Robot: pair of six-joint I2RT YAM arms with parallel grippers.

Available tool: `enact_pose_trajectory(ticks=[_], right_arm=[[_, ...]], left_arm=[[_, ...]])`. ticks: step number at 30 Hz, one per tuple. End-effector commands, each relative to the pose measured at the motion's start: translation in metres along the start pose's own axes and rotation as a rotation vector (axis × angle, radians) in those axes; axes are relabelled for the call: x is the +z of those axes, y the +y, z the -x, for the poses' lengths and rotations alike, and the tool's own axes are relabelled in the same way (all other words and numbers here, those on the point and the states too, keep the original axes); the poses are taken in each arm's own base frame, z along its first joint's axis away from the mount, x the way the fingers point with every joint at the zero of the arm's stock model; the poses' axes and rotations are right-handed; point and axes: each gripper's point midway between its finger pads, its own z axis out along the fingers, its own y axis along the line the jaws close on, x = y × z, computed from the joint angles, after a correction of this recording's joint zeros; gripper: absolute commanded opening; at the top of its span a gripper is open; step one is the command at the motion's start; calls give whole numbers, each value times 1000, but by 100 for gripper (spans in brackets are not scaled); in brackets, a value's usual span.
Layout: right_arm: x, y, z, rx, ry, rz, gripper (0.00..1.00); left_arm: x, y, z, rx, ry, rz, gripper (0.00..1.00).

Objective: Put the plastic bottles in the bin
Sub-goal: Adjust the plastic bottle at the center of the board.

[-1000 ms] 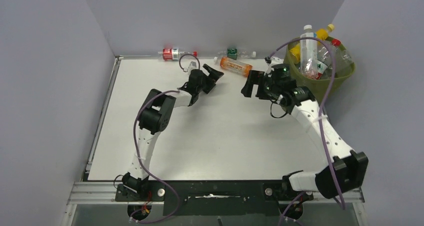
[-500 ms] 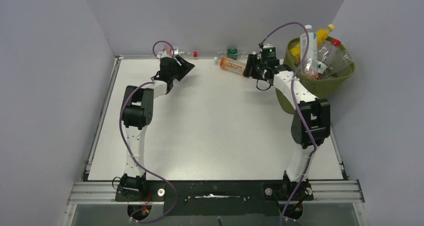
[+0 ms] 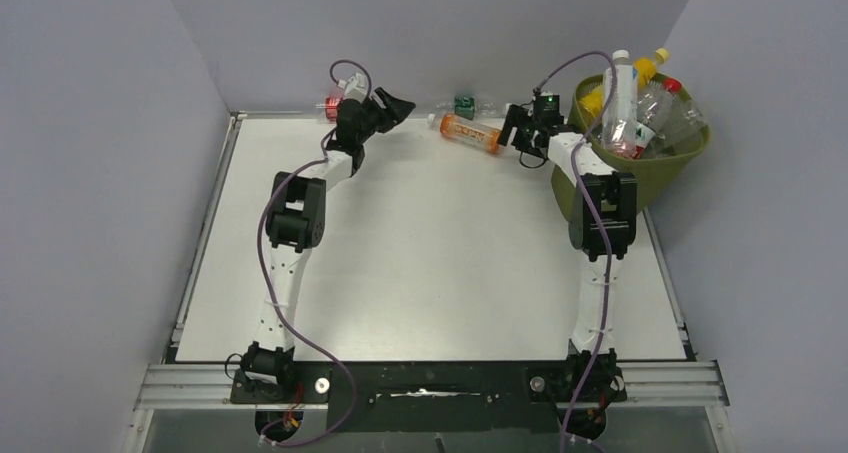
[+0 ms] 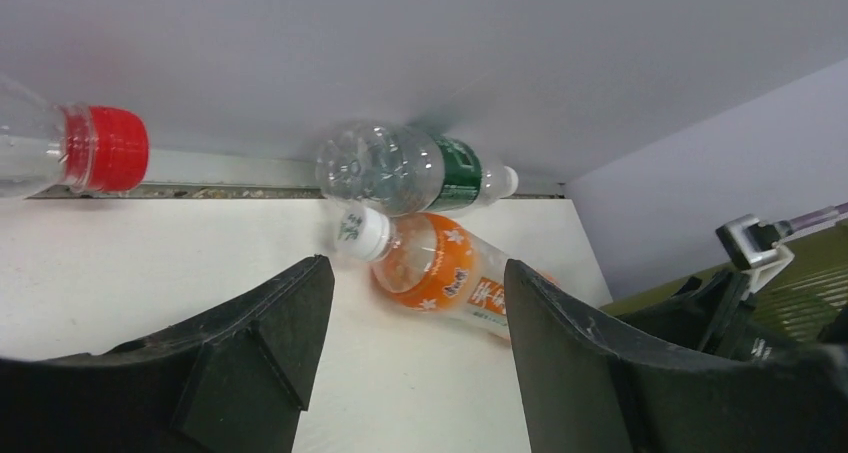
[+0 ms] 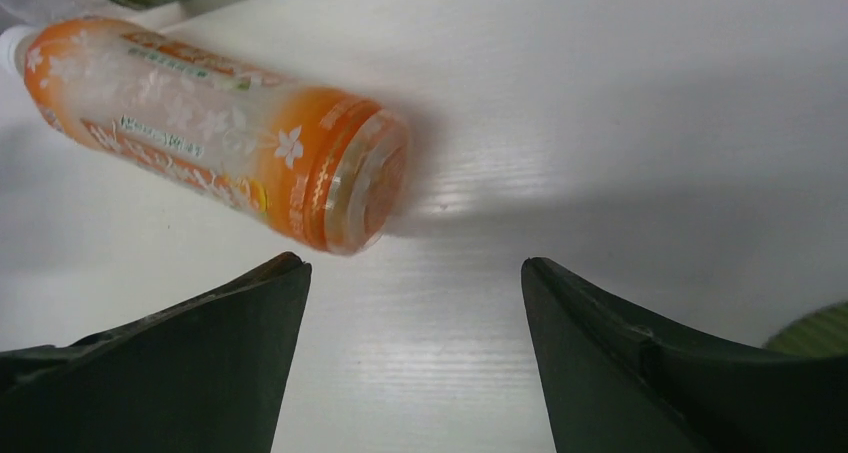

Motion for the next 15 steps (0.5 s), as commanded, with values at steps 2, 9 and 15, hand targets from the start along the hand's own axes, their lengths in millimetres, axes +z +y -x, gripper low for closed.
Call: enact_pose_trajectory(ticks=[2,9,15], right_arm=[[5,14,49,-11,-130,68,83],[18,19,56,-14,-165,146,85],[25,35,56,-30,-165,213,82]], left_arm=[[14,13,-7,34,-51,-86,63],[31,-5,-29,38,-78,-214,65],[40,-1,-31,26,-112,-237,66]])
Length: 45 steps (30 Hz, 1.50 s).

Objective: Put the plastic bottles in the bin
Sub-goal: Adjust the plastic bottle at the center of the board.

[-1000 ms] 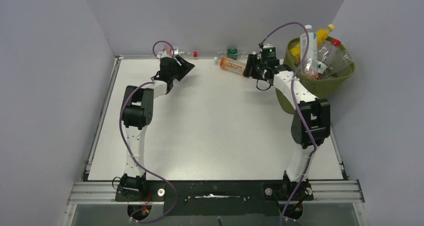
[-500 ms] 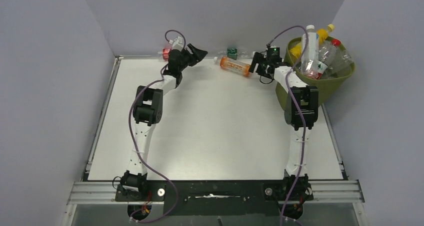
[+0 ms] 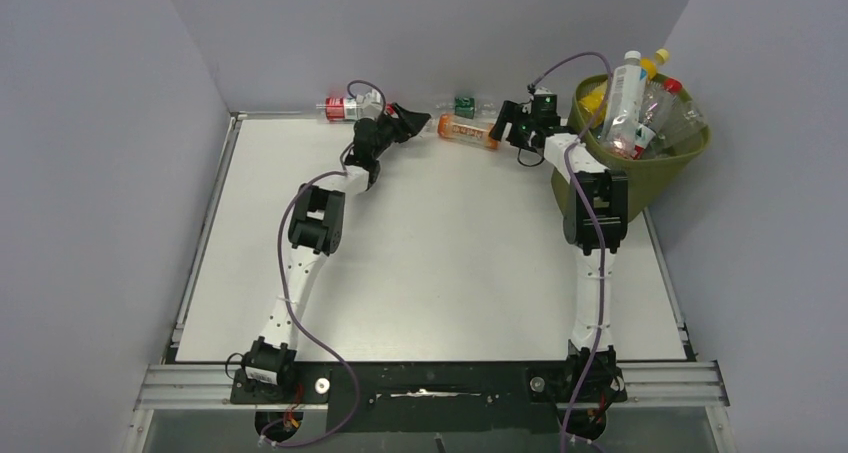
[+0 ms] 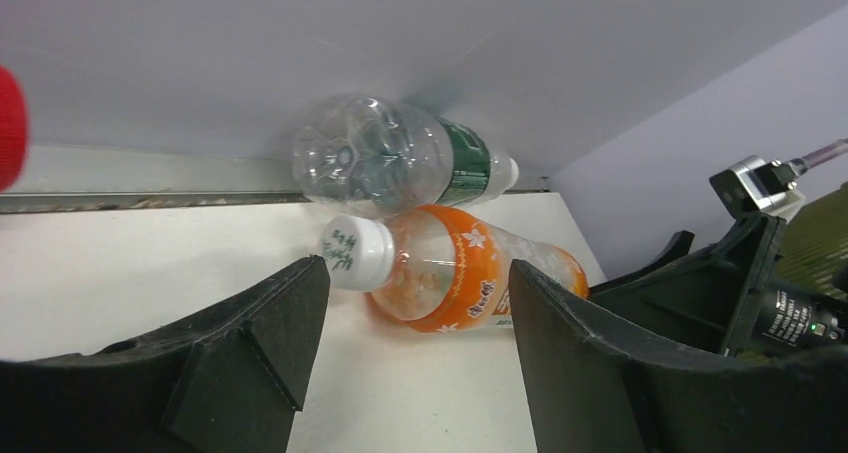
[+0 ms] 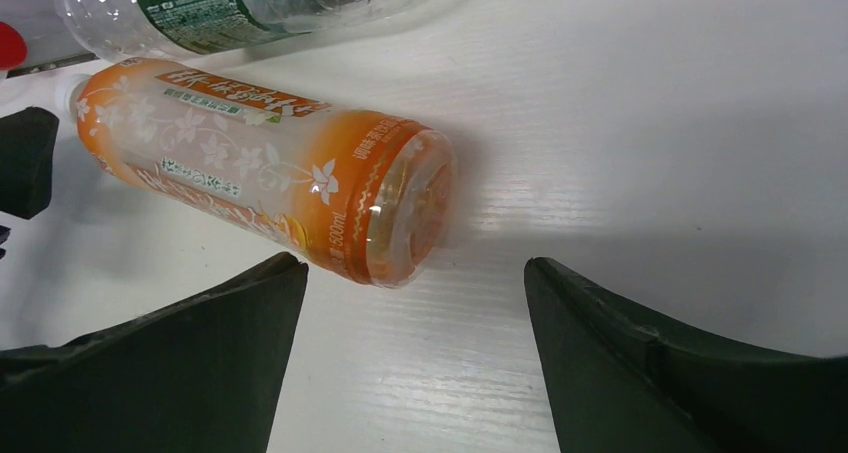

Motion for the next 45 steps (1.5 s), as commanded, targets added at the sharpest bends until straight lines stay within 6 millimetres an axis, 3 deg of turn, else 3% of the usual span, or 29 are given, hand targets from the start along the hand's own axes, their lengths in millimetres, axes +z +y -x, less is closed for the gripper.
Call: enact_pose_trajectory(ticks=[1,14,23,26,31,37,41,45], right_arm=[[-4,32,35,-41,-102,115,81],[9,62,12,-114,-79,215,75],[-18,89,-7,-174,-70,273,70],[-33,111,-15,-221,-76,311,69],[-61,166,-37,-338,-74,413,69],[-113,214,-74,-461,-59,476,68],[-148,227,-102,-520,-33,481,69],[-186,227,-113,-527,-28,491,71]], left_arm=[[8,-29,18,27,-80,-115,67],[9,-34,12,18,-92,-153,68],[3,-50,9,29,-58,-180,68],[-7,-56,4,33,-48,-178,67],[-29,-69,8,35,-51,-173,67],[-59,-80,6,25,-38,-171,67],[-71,-88,-6,18,0,-176,67],[-80,-99,-18,18,38,-189,67]])
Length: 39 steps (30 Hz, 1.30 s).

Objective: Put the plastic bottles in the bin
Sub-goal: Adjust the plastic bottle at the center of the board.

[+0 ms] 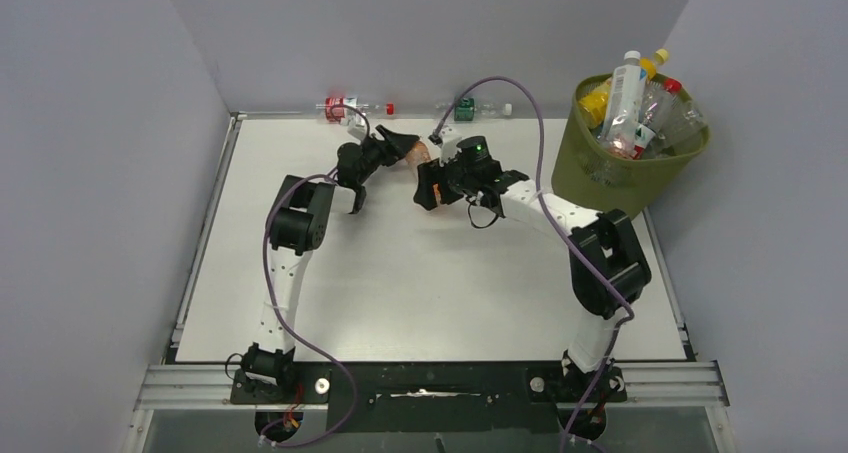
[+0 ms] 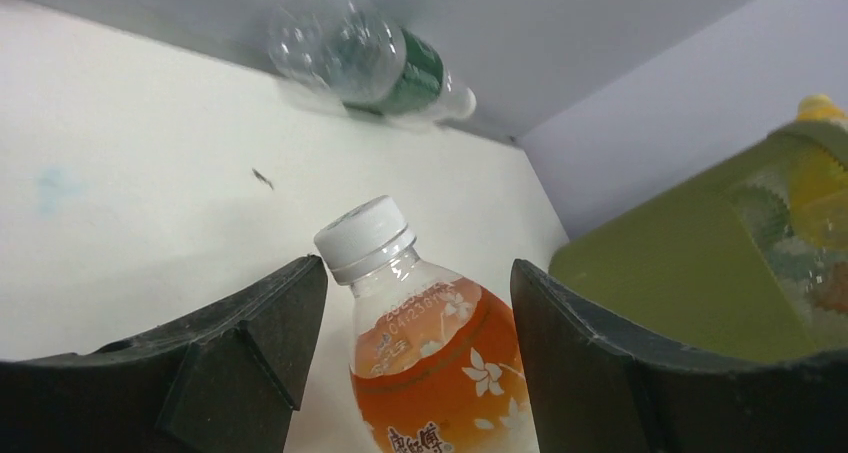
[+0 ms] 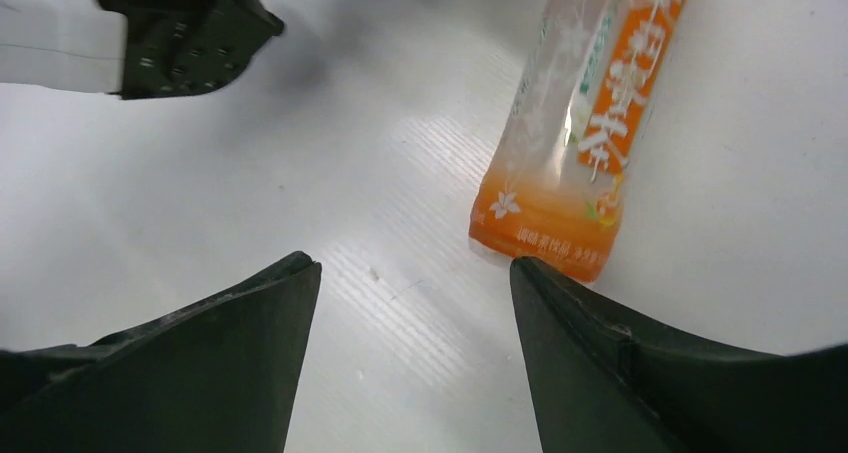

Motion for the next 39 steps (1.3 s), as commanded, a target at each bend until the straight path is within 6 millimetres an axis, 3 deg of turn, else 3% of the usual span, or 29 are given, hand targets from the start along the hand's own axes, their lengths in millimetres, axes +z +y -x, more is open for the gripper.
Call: enact_pose_trajectory(ticks=[1,6,10,14,19,24,30,35,39], right_arm=[[-47,20,45,-86,-176,8,71],[-79,27,27,-71,-161,-19,72],[-101,17,23,-68,-159,-107,73],[-104,-1,21,-73,-120,-196,73],[-107,-11,9,-53,-72,-253,73],[-107,-24,-29,1,-6,-307,71],[-106,-44,-51,81,0,-391,61],[-105,-59,-63,121,4,-459,60],[-88,-65,-74,124,50,-467,59]], left_arm=[[-6,-79,-15,62,67,-192,67],[-25,-96,-34,47,96,-210,67],[-35,-106,-50,52,129,-214,67],[-35,-118,-62,46,156,-236,67],[-42,-132,-77,57,216,-245,67],[-74,-121,-71,34,219,-172,67],[-110,-106,-70,7,256,-68,67],[-118,-93,-72,75,289,33,67],[-116,-79,-68,93,298,105,68]])
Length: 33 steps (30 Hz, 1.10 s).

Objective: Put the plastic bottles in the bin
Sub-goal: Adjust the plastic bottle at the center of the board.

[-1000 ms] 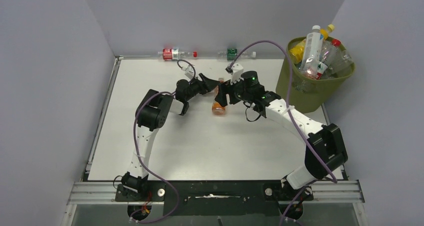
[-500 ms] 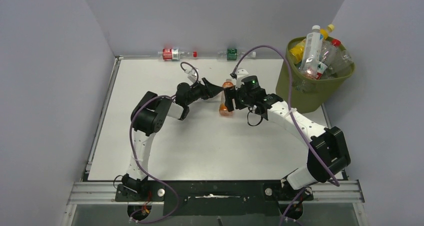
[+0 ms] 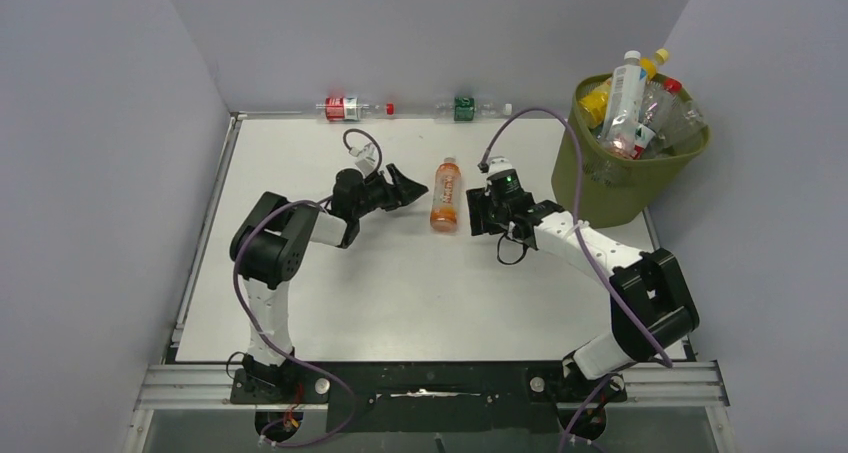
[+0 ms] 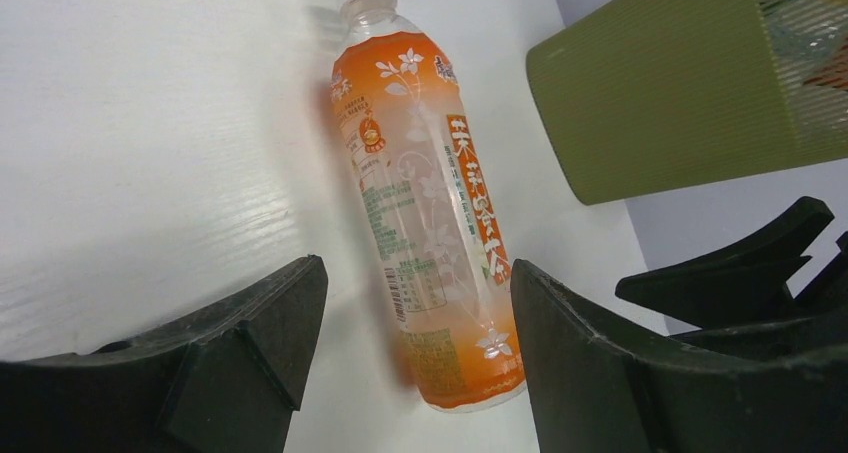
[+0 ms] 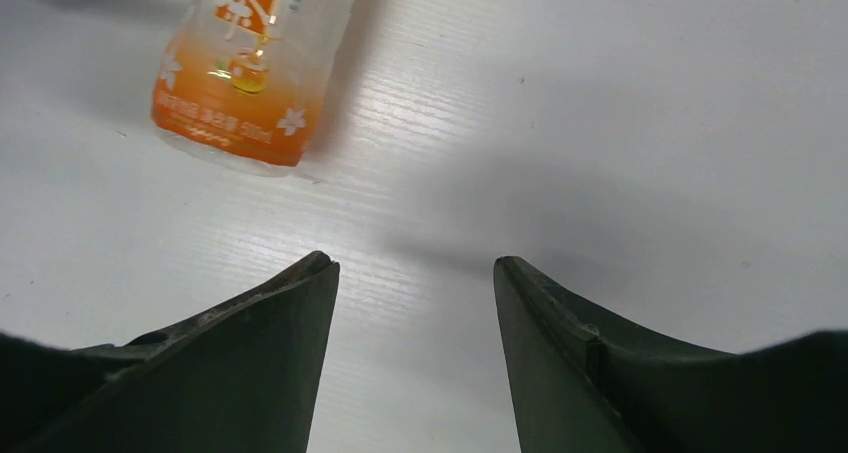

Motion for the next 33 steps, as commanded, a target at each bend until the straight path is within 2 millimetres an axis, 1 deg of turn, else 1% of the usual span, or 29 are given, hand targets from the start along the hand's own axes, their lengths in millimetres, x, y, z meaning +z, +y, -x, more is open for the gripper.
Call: enact_pose_trajectory(ticks=[1,2,4,7,10,12,14,17,19,20,22,23,24,26,28,30,31,32,33], right_arm=[[18,-3,11,21,-36,-38,58],[22,0,10,13,-30,-35,58],[29,5,10,2,-23,-20,58],[40,14,8,-14,-9,6,58],[51,20,15,-33,-5,24,58],[57,26,24,-41,-11,37,58],[61,32,35,-46,-26,55,58],[70,47,49,-69,-41,88,58],[75,63,56,-98,-48,122,58],[77,72,59,-115,-50,138,58],[78,89,60,-147,-50,181,58],[77,100,58,-166,-53,204,58],[77,108,56,-184,-51,221,58],[74,121,48,-217,-37,248,57],[63,128,42,-238,-51,256,56],[40,130,37,-234,-83,272,57],[28,129,33,-224,-89,278,57],[6,127,37,-215,-125,288,57],[-10,124,35,-208,-142,293,58]], left_arm=[[3,0,24,63,-29,70,68],[4,9,24,49,-17,114,67],[5,26,31,31,-14,200,67],[9,43,43,3,-12,242,67],[21,55,54,-3,-1,271,67],[31,64,63,4,11,301,68],[43,74,69,5,37,327,68],[60,89,68,6,98,361,68],[69,95,67,7,119,367,68],[73,98,64,3,132,369,68],[79,103,58,-3,155,364,68],[82,108,51,-7,177,370,68],[86,107,47,-4,193,362,68],[91,105,39,0,218,344,68],[99,93,29,9,243,294,68],[105,77,21,22,267,236,68],[108,67,13,25,293,196,67],[110,56,6,31,314,159,67],[112,45,-2,38,336,120,67]])
